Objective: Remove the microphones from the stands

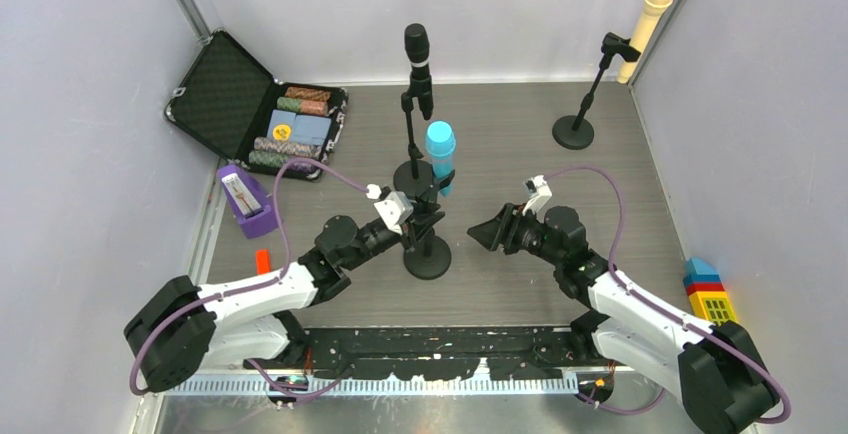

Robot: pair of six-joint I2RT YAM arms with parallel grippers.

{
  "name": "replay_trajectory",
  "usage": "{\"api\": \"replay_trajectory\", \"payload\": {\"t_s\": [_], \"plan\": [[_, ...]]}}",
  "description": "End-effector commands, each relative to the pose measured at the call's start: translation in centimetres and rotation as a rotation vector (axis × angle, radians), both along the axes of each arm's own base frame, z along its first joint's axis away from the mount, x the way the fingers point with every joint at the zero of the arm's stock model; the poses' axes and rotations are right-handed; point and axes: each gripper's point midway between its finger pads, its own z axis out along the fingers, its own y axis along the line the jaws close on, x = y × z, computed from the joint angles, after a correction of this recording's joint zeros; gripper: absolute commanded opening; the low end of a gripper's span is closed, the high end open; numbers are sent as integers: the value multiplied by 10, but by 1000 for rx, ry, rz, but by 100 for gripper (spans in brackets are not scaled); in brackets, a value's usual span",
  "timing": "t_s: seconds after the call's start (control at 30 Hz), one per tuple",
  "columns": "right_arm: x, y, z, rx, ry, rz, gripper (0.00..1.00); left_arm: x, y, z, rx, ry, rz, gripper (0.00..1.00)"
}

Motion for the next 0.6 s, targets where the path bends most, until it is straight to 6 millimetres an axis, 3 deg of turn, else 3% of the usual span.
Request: {"api": "replay_trajectory", "payload": {"t_s": [0.0,0.17,0.43,0.57], "plan": [[-2,17,39,24,-237,125,56,-2,-6,37,-56,-179,-37,0],[-10,31,57,-4,-413,249,54,-5,-12,43,-100,-184,-70,0],[-21,68,64,-35,-592,424,54,-11,-13,47,-160,-172,-98,0],[-16,80,70,-24,-667,428,54,-14,-10,48,-164,-174,-104,0]]}}
